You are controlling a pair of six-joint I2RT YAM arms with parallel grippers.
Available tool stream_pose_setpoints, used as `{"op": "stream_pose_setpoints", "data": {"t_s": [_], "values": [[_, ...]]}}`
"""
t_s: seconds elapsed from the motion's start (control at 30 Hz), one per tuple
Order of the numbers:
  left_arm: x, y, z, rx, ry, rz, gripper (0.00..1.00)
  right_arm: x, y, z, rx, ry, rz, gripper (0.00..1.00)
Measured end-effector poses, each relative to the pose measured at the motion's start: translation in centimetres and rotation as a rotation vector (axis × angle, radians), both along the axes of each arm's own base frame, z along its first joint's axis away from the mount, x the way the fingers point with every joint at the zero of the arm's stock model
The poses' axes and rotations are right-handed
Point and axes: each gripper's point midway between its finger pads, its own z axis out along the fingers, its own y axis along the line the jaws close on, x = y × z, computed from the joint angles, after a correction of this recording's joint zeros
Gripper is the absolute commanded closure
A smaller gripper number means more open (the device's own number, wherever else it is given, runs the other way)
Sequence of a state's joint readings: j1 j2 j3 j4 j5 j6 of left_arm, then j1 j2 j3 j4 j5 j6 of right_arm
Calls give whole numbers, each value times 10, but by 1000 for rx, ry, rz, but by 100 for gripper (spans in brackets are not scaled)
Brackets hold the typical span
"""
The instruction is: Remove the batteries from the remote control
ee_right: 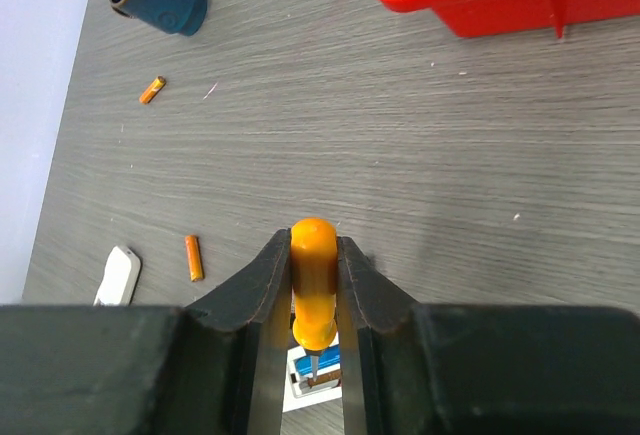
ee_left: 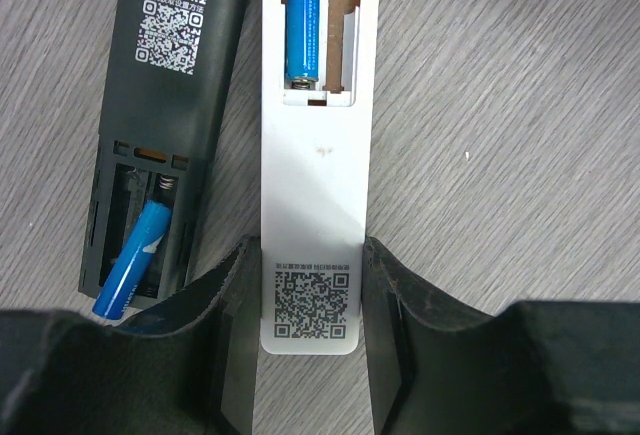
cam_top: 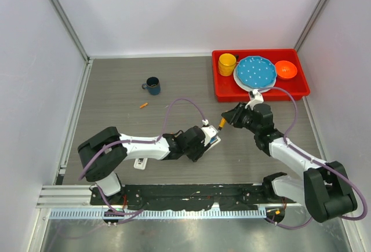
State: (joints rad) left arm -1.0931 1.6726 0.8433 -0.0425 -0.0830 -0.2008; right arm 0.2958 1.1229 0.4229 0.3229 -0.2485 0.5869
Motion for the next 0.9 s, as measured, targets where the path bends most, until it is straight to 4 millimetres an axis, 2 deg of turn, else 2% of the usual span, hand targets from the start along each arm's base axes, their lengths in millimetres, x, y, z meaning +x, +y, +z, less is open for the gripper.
{"op": "stream_pose_setpoints", "data": {"t_s": [0.53,0.9], "values": [[1,-2,0,2,0,1,100,14,-11,-6,4,3,-13,99],[2,-3,0,7,1,1,100,15,-12,-12,-19,5,-5,99]]}}
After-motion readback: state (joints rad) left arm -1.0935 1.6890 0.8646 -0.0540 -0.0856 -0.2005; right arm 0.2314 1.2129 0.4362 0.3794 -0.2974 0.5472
